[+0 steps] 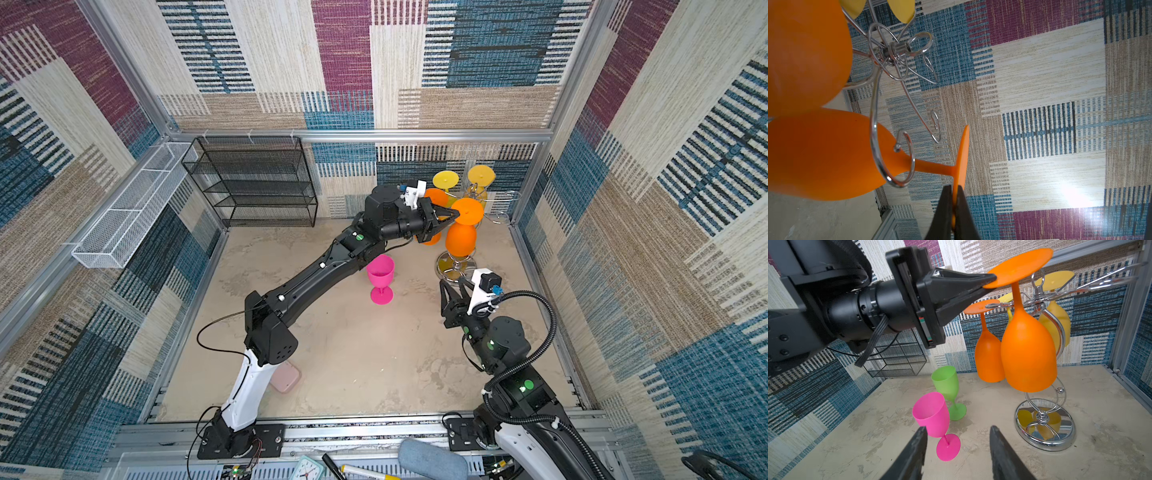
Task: Take the wine glass off the wine glass rack
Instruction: Pick up the wine glass from the wine glass rack.
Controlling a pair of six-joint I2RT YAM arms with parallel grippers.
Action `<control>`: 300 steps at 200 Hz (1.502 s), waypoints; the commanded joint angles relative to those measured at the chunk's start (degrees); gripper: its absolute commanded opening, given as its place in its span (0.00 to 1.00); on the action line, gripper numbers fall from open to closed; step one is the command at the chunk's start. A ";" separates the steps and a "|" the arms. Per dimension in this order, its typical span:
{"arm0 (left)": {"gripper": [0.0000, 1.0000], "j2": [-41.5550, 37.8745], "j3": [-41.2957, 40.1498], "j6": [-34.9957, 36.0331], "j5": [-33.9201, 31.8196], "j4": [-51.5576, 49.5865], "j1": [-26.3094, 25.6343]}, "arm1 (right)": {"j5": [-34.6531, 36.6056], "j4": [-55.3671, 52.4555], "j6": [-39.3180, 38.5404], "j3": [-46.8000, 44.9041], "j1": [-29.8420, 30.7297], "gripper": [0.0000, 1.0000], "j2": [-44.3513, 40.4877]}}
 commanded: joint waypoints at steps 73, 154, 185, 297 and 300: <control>0.00 -12.77 -17.33 3.70 3.21 7.04 0.29 | -1.17 -2.34 -0.27 3.28 0.06 0.51 1.09; 0.00 -26.16 -33.79 3.76 3.35 11.69 3.69 | -6.56 -3.39 -1.04 6.67 0.09 0.51 3.83; 0.00 -33.08 -39.93 5.57 3.65 11.71 5.90 | -7.67 -3.19 -0.84 7.25 0.04 0.51 4.71; 0.00 -48.09 -47.28 29.18 11.67 -3.22 19.34 | -8.40 -0.17 6.07 10.88 1.42 0.52 12.99; 0.00 -48.21 -46.59 31.67 11.38 -5.27 19.32 | -8.31 -0.17 6.51 11.05 1.48 0.52 13.49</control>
